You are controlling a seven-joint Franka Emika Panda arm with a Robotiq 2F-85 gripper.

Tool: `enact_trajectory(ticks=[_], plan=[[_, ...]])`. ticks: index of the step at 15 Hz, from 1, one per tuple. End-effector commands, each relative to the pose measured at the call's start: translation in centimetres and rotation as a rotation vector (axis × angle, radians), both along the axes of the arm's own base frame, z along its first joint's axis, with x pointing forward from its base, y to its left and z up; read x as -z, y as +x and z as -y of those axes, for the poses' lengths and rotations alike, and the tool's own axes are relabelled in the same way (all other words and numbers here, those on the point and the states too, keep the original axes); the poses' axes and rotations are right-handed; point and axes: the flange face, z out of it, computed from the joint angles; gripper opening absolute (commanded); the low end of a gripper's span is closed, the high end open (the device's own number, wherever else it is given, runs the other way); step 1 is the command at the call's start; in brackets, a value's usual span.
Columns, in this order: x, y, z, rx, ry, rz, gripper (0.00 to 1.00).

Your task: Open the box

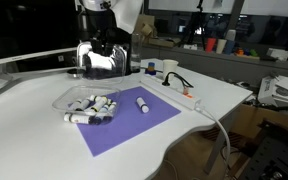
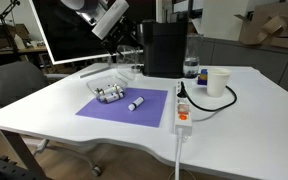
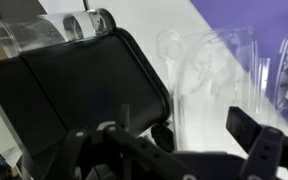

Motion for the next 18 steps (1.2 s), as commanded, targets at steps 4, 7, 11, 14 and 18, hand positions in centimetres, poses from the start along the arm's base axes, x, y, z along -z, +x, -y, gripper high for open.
enact_trajectory(ticks=[4, 7, 11, 14, 18], plan=[[-3.1, 2.2, 2.2, 0.119, 0.08, 0.078, 1.0], [-3.5, 1.2, 2.1, 0.199, 0.17, 0.007, 1.0], [-4.1, -0.7, 1.0, 0.287, 0.274, -0.118, 1.0], [-4.9, -2.4, 0.2, 0.343, 0.323, -0.24, 1.0], [-8.9, -3.6, -0.3, 0.393, 0.375, -0.372, 1.0]])
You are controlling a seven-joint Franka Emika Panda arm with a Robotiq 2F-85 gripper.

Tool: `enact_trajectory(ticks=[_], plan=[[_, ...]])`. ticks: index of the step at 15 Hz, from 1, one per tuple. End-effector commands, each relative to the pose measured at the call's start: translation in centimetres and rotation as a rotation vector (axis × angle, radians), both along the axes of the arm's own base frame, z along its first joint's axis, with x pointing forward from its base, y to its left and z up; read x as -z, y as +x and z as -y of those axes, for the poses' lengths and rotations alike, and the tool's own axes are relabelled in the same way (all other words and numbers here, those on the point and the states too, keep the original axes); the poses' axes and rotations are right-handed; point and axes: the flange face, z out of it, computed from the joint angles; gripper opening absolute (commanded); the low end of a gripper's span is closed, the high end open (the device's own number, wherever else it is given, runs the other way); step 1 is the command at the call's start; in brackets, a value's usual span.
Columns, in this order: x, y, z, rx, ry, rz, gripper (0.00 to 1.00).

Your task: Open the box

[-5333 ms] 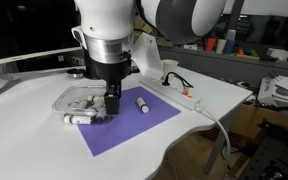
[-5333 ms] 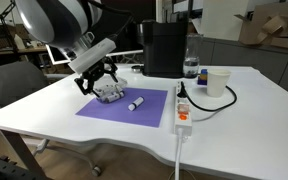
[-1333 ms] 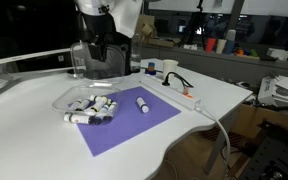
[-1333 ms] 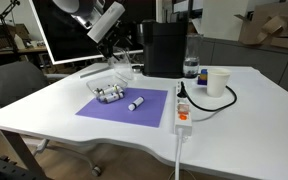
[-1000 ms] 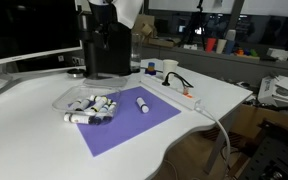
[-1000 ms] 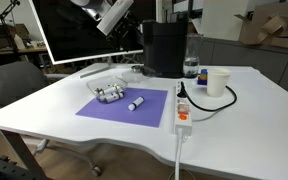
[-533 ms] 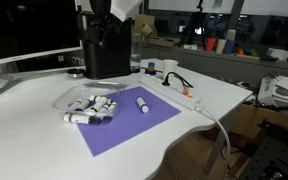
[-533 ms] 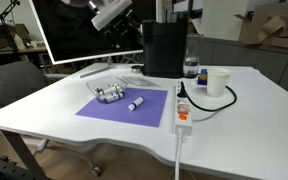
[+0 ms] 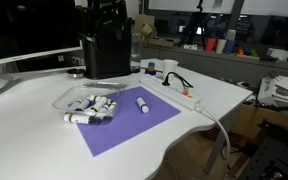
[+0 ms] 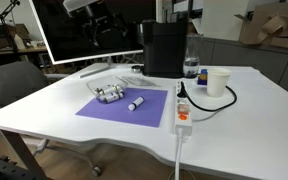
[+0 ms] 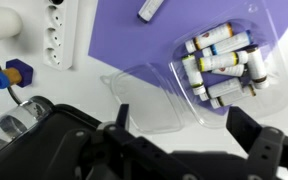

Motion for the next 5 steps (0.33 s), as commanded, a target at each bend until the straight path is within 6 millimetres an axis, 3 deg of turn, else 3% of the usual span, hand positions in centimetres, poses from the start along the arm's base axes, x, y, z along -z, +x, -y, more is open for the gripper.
enact_trajectory(ticks=[1, 5], plan=[[-4.5, -1.9, 0.1, 0.011, 0.029, -0.067, 1.0], [-8.4, -3.6, 0.3, 0.008, 0.012, -0.107, 1.0]])
